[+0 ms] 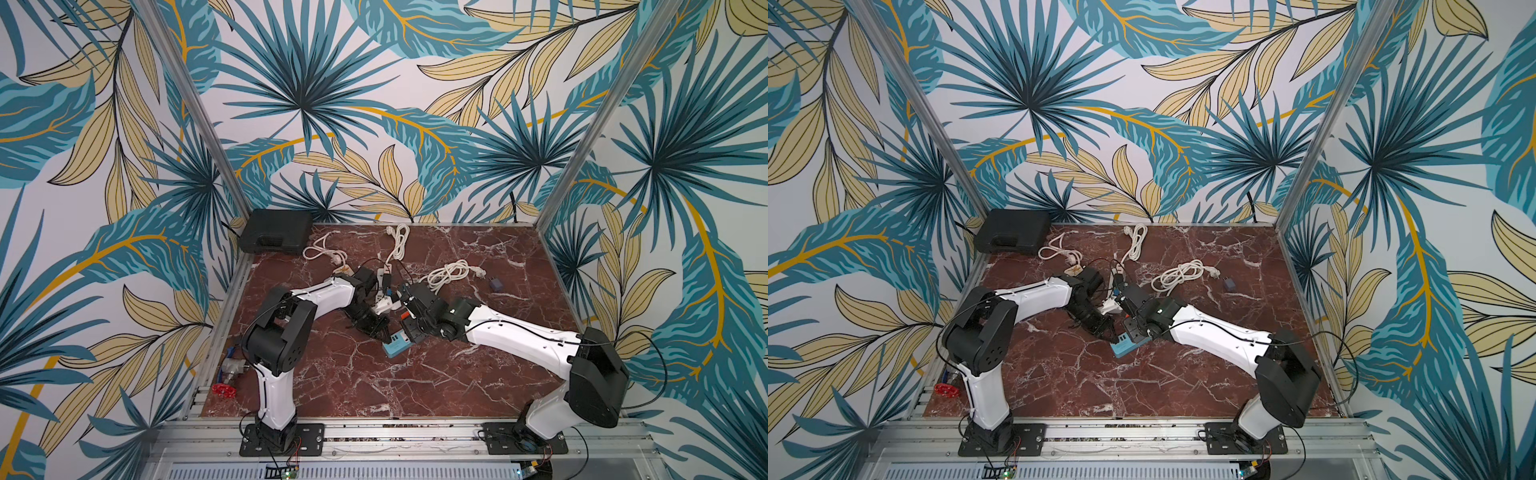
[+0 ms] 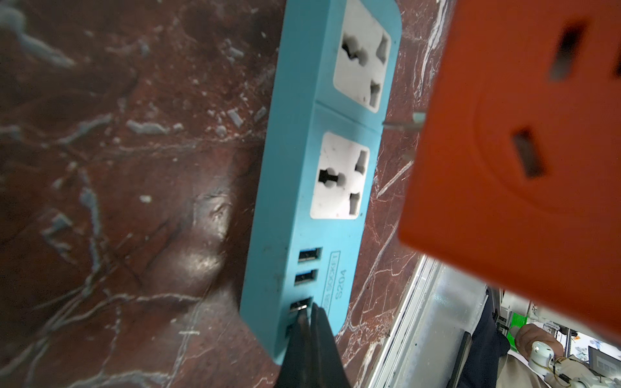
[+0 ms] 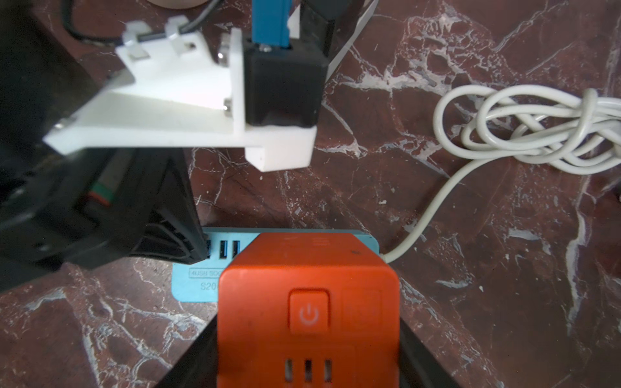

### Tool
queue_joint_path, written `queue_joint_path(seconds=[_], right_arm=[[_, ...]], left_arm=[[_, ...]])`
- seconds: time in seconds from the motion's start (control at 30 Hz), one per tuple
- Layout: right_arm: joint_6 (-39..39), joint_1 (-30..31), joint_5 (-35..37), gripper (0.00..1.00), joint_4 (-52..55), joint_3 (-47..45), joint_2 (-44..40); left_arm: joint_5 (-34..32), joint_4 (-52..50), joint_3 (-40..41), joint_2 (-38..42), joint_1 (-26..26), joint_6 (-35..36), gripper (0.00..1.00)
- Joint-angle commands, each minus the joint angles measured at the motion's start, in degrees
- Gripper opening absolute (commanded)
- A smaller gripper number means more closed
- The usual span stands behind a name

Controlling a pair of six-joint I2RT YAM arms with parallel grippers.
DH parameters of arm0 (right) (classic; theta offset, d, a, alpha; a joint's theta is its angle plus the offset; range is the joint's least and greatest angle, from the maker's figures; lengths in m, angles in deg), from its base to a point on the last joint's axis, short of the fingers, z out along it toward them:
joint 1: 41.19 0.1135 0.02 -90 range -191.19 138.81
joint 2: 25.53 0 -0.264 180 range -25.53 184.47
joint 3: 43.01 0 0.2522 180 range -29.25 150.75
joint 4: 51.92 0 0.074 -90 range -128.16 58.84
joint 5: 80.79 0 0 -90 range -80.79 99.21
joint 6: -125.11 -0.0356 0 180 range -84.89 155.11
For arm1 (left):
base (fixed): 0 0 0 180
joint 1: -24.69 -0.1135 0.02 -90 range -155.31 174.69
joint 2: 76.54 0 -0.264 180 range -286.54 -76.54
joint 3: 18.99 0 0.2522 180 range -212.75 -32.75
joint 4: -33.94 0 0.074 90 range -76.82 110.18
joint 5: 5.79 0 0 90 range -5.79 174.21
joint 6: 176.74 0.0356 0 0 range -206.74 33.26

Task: Pull the plug off the socket
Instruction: Remove the plug from the socket.

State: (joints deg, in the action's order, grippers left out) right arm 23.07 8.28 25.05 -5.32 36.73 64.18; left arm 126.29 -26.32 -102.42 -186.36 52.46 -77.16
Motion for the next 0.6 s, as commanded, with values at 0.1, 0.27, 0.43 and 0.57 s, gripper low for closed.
queue_joint_path(seconds=[0.1,0.27,0.43,0.57], right_arm=[[-1.2,-0.6,2.9,0.0,-0.2,1.4,-1.7],[-3.5,-3.0,0.1,0.0,-0.1,0.8,-5.5],[-7.4,-7.1,1.0,0.0,0.1,-1.4,-10.6],[-12.6,-12.8,2.9,0.0,0.1,-5.3,-15.5]], left_arm=[[-9.8,1.9,1.0,-3.8,0.0,0.9,0.0],[-9.8,1.9,1.0,-3.7,0.0,0.9,0.0],[-9.4,1.9,0.9,-3.3,0.0,0.8,0.0],[-9.5,2.1,1.0,-3.1,0.0,0.9,0.0]])
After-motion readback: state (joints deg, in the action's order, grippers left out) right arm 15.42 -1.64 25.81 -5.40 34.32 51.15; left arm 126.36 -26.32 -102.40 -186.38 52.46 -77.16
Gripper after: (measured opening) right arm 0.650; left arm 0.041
